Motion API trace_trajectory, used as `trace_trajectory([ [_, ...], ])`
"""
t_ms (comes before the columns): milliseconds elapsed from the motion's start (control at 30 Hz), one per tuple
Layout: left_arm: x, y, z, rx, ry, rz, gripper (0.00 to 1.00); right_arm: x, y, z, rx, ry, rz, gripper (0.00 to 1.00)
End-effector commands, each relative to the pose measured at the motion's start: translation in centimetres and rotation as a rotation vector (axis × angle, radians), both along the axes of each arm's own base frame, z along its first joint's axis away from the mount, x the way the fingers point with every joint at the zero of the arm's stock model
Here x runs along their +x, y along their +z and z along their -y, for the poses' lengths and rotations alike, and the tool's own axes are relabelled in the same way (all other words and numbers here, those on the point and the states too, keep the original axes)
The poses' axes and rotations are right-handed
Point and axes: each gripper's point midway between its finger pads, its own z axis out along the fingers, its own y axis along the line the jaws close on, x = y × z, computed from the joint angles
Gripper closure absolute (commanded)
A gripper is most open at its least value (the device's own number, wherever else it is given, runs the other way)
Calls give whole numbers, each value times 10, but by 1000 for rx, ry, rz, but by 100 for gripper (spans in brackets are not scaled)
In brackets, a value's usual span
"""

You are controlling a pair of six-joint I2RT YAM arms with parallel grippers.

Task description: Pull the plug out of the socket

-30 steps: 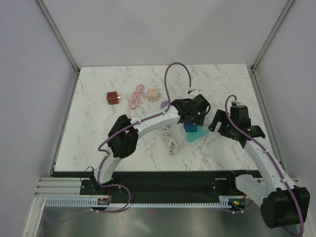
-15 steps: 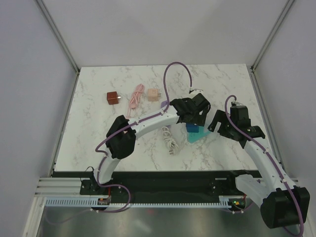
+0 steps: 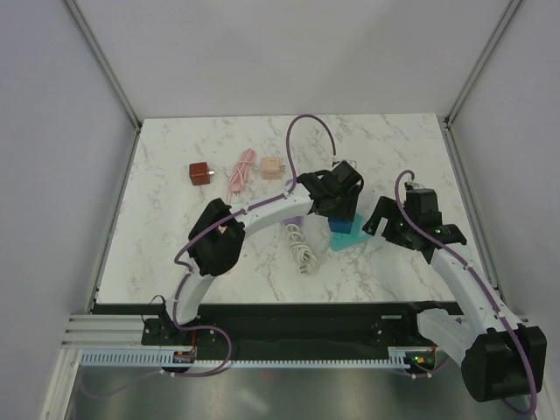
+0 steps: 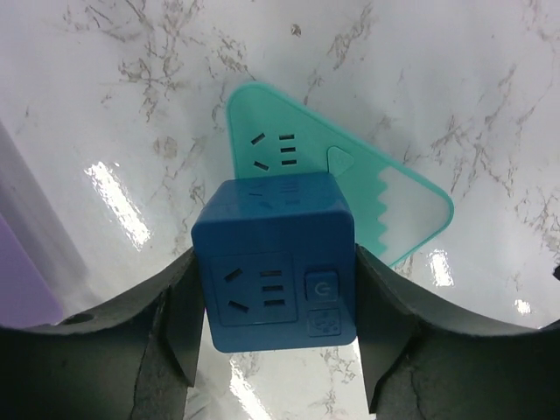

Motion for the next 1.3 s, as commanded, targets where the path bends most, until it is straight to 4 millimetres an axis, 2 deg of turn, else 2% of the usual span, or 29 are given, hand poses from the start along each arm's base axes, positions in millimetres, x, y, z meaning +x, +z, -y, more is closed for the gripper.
trace_trajectory([
  [0,-4,26,9,-76,-85,35,73,8,-1,-12,55,44,46,2],
  [33,-6,28,7,-76,-92,39,76,7,-4,-14,69,49,44,2],
  [67,-7,39,5,-91,-98,54,95,10,-3,-16,77,49,60,2],
  [100,-7,45,4,-97,-109,69,98,11,-3,-17,85,50,67,2],
  [167,-10,49,-1,-93,-119,79,98,13,-3,-21,115,61,78,4],
  [200,-11,63,-3,-117,-121,101,98,14,-2,-24,127,64,85,5],
  [233,-12,62,-7,-113,-121,101,98,13,-4,-26,141,68,80,6],
  [300,-15,78,-10,-145,-134,133,98,15,-2,-32,180,86,99,9],
  [400,-22,98,-10,-202,-184,175,98,17,1,-33,186,102,116,13],
  [533,-37,113,-6,-263,-315,206,98,18,8,-38,204,152,145,18],
  [667,-41,117,-14,-251,-387,279,98,17,18,-50,252,238,168,22],
  [700,-43,111,-17,-239,-400,280,98,14,22,-57,281,279,178,23],
  [733,-44,118,-19,-243,-428,313,98,15,27,-60,293,297,195,23],
  [900,-48,124,-29,-228,-494,394,98,3,35,-79,396,406,207,28],
  [933,-49,130,-30,-228,-518,425,98,0,45,-88,449,453,236,28],
  [1033,-47,134,-33,-209,-549,469,98,-7,46,-95,482,490,254,30],
  [1267,-47,150,-37,-202,-594,552,98,-11,38,-96,477,506,238,33],
])
